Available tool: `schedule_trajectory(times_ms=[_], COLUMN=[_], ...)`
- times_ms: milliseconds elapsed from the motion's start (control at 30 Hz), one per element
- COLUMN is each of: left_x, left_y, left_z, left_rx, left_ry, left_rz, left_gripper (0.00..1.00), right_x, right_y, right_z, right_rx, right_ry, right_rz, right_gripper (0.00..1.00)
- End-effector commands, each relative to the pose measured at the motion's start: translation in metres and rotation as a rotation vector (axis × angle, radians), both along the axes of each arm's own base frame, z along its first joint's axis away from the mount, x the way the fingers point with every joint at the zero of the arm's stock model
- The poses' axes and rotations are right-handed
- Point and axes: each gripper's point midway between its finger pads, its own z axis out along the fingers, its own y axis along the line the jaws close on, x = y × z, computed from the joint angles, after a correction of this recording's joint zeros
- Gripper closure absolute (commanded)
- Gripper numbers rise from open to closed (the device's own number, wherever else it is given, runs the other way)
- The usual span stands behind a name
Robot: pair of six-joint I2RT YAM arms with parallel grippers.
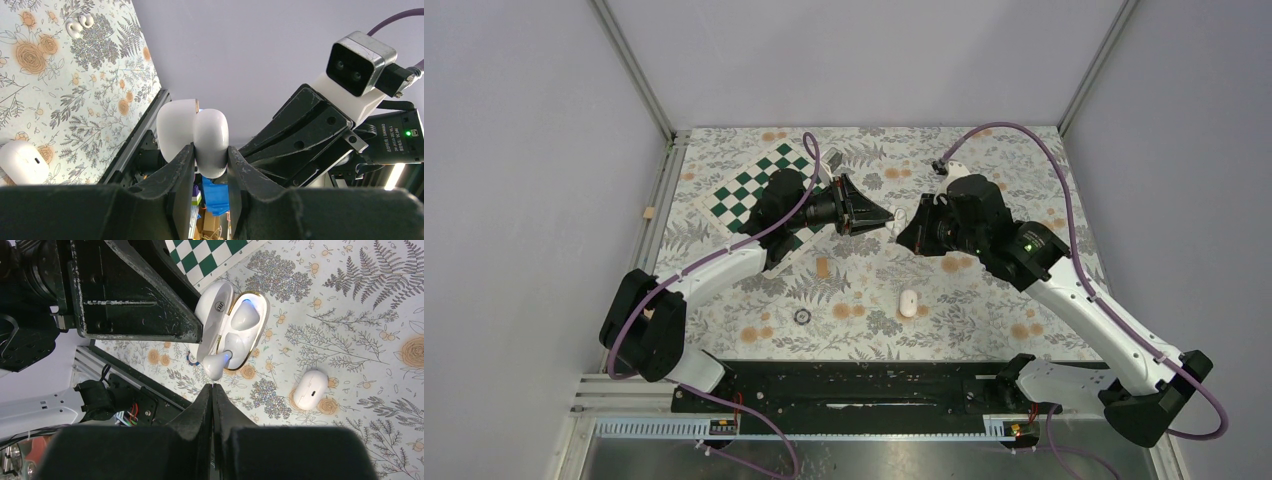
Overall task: Insert the wireless bluetooth earbuds into the charging case
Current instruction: Place the earbud in the charging case.
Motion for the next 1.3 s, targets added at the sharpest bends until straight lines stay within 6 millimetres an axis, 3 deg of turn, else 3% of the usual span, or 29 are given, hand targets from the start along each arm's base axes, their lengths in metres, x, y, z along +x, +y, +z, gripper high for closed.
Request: schedule_trajectory(times_ms=[0, 233, 533, 833, 1000, 1267], left_x=[-0.003, -0.004, -0.003, -0.004, -0.003, -0.003], left_y=[0.001, 0.001, 0.001, 0.0, 0.0, -0.001], left_z=[0.037, 0.039, 0.04, 0.04, 0.04, 0.041], left_rx=[-0.061, -0.063, -0.064, -0.062, -0.061, -0.061], left_ry=[-0.105, -0.111, -0.113, -0.114, -0.113, -0.114], left_rz=[0.002, 0.0, 0.003, 0.0, 0.0, 0.002], left_gripper=[1.0, 1.0, 1.0, 1.0, 1.0, 1.0], right_x=[0.002, 0.002, -0.017, -0.007, -0.001, 0.007], right_y=[-0.004, -0.019, 0.011, 0.024, 0.023, 0.0], right_z=[0.012, 0.016, 0.02, 0.02, 0.013, 0.008], right_rx=[0.002, -0.017, 0.043, 0.032, -0.006, -0.075], right_ry=[-0.052, -0.089, -0.068, -0.083, -0.075, -0.107], right_rz=[-0.013, -0.066, 0.088, 0.088, 0.067, -0.03], right_gripper=[1.0, 1.0, 1.0, 1.0, 1.0, 1.0])
